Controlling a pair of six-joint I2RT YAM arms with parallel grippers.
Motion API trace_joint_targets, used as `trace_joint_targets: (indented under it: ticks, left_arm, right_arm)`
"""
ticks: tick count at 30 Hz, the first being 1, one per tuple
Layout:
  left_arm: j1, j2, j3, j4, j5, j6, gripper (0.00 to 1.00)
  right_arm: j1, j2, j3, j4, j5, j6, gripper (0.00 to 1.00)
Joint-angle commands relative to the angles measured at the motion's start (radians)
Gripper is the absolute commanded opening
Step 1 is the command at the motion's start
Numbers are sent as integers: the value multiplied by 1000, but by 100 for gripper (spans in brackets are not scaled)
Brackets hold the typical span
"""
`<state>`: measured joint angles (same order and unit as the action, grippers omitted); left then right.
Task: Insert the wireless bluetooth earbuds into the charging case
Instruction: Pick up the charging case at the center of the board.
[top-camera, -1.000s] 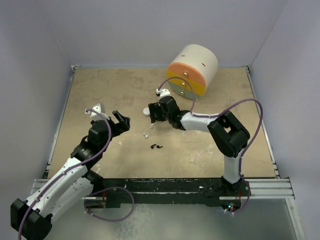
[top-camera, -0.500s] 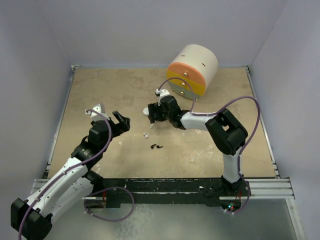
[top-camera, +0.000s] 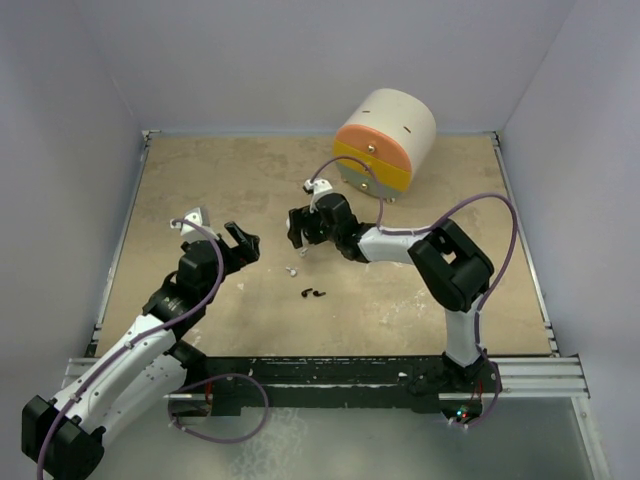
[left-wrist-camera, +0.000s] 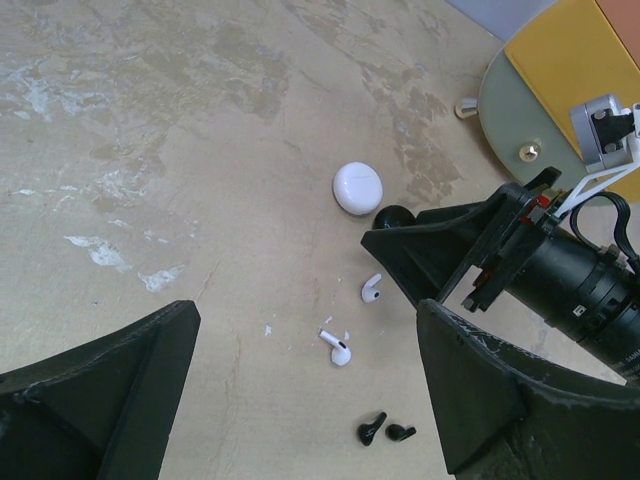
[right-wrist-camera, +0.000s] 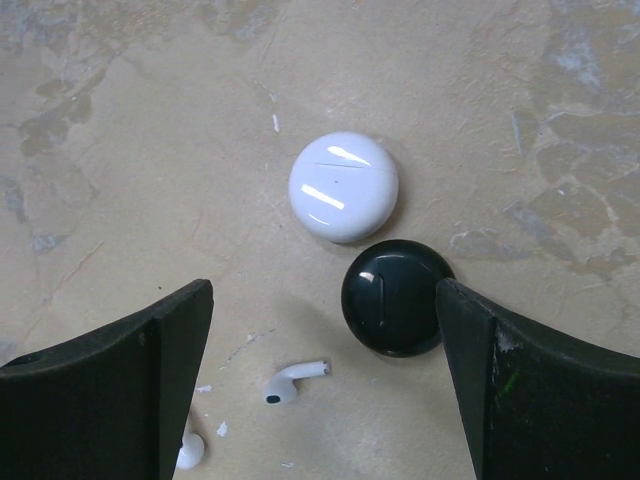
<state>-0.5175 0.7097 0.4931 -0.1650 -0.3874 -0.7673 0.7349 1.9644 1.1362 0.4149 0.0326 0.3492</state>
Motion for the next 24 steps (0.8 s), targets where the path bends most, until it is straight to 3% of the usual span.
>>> trace_joint_targets:
  ticks: [1, 11, 24]
  left_arm:
    - [-2, -9, 2, 21, -20, -4, 89]
    - [-2, -17, -1, 15, -22, -2, 89]
    - [-3, -1, -2, 25, -21, -2, 89]
  right_arm:
    - [15, -5, -11, 47, -13, 11, 93]
    - [21, -54, -16, 9, 95, 37, 95]
    - [20, -14, 2, -34, 89, 48, 96]
